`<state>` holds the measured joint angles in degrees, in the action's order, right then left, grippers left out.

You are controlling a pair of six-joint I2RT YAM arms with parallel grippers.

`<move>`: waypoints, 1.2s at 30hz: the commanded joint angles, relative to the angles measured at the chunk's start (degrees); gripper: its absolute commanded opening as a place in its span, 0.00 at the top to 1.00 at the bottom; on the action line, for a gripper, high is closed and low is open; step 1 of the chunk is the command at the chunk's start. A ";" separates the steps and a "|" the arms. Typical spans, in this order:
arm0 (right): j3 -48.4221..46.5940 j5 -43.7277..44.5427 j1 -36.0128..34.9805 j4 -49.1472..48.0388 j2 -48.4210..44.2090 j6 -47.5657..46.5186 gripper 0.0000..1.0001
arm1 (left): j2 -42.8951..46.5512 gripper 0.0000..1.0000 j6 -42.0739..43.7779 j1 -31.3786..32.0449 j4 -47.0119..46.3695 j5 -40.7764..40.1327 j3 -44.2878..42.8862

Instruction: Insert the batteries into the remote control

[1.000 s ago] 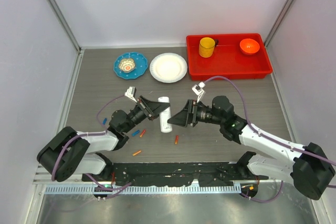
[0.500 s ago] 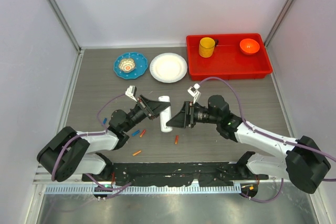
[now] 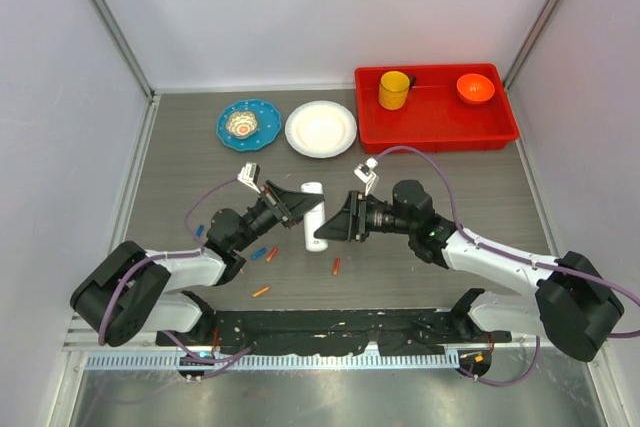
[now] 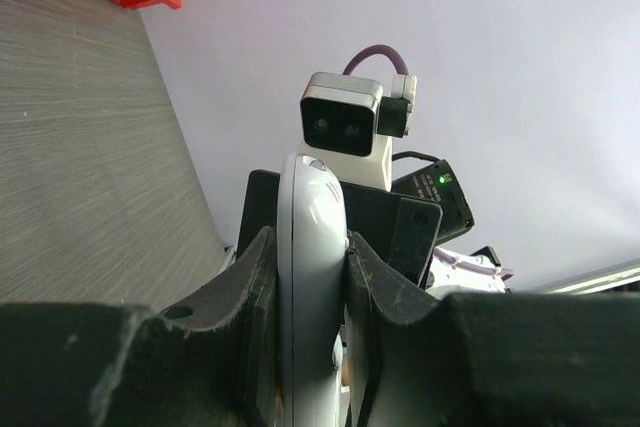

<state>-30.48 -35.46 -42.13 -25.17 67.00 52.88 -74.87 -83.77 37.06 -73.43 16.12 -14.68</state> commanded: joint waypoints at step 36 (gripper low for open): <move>-4.24 -1.71 -2.96 -7.26 5.94 5.21 0.82 | 1.57 1.00 1.94 0.47 -2.68 -0.04 -1.85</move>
<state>-32.27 -36.73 -43.66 -30.39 71.31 59.20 -74.08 -81.91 37.10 -72.55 15.90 -14.68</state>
